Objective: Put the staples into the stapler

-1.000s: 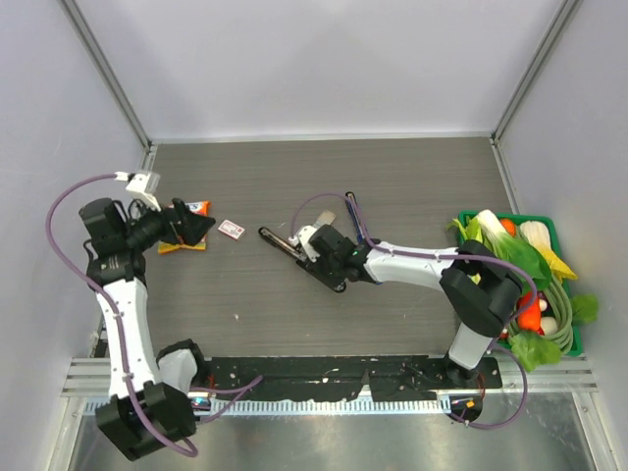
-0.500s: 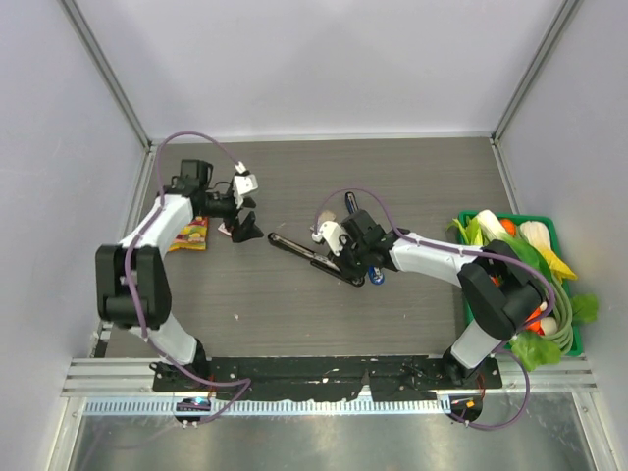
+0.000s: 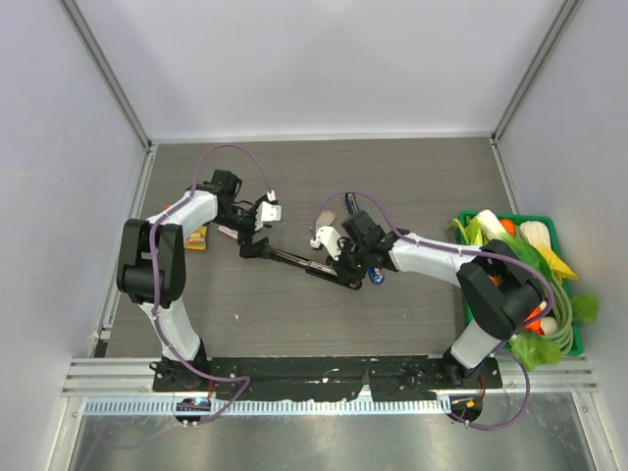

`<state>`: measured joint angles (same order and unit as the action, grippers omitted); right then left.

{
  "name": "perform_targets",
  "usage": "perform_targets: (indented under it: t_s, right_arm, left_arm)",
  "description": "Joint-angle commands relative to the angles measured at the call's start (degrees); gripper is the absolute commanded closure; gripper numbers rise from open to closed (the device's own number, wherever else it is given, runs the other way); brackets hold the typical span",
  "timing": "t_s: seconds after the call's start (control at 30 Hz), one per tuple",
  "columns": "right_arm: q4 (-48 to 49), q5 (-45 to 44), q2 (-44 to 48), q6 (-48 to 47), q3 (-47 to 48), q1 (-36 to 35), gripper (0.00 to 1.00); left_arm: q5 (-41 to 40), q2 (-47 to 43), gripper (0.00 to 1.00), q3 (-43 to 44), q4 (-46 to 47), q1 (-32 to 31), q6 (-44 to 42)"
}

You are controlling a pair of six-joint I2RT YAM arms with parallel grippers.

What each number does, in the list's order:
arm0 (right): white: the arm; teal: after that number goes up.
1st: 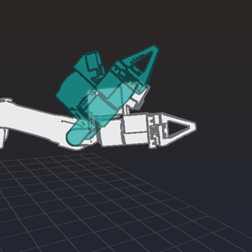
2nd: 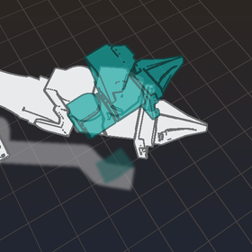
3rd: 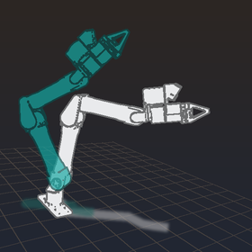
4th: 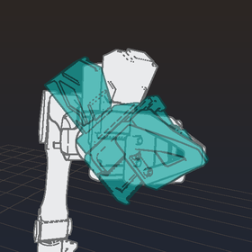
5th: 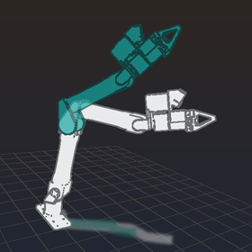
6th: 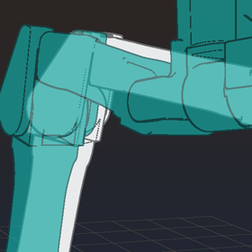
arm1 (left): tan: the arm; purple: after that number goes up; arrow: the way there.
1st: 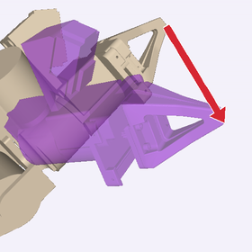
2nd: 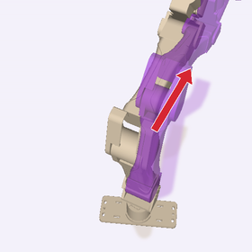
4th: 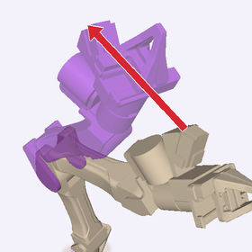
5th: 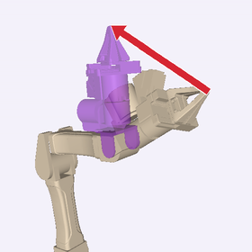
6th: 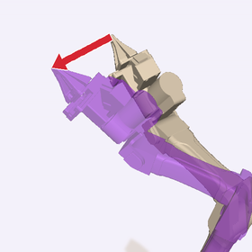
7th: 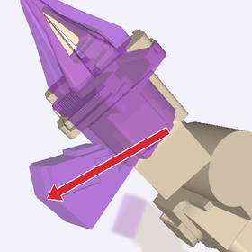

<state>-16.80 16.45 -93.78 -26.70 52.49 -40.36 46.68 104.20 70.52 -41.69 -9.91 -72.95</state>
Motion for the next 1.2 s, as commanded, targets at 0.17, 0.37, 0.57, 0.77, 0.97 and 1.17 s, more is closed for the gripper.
perform_targets:
  t_s: [0.17, 0.37, 0.57, 0.77, 0.97, 1.17]
  right_arm:
    - [-0.43, 1.92, -0.88, -0.81, -0.02, 0.10, 0.98]
    - [1.94, 4.03, 0.52, -1.42, -1.86, 0.81, 0.98]
    - [3.87, 4.29, 1.75, -3.27, -2.57, 0.81, 0.95]
    - [6.68, 6.93, 1.76, -2.83, -2.39, 0.81, 0.96]
    - [9.84, 7.98, 0.26, -0.91, -1.51, 0.72, 0.98]
    - [13.54, 8.95, -0.09, 1.47, -1.51, 0.72, 0.99]
  left_arm:
    - [-5.10, 3.02, 0.03, 1.11, -3.31, -2.13, -6.33]
    - [-7.04, 3.64, 0.18, 0.32, -2.17, -2.66, -5.45]
    - [-8.97, 1.71, 0.42, -1.96, 0.21, -2.66, -4.31]
    - [-10.02, 1.18, 0.65, -1.44, -1.46, -2.57, -3.87]
    - [-9.67, -0.14, 0.89, 2.85, -3.65, -2.66, -0.97]
    - [-5.81, -4.79, 0.89, 7.16, -7.17, -2.92, 0.88]
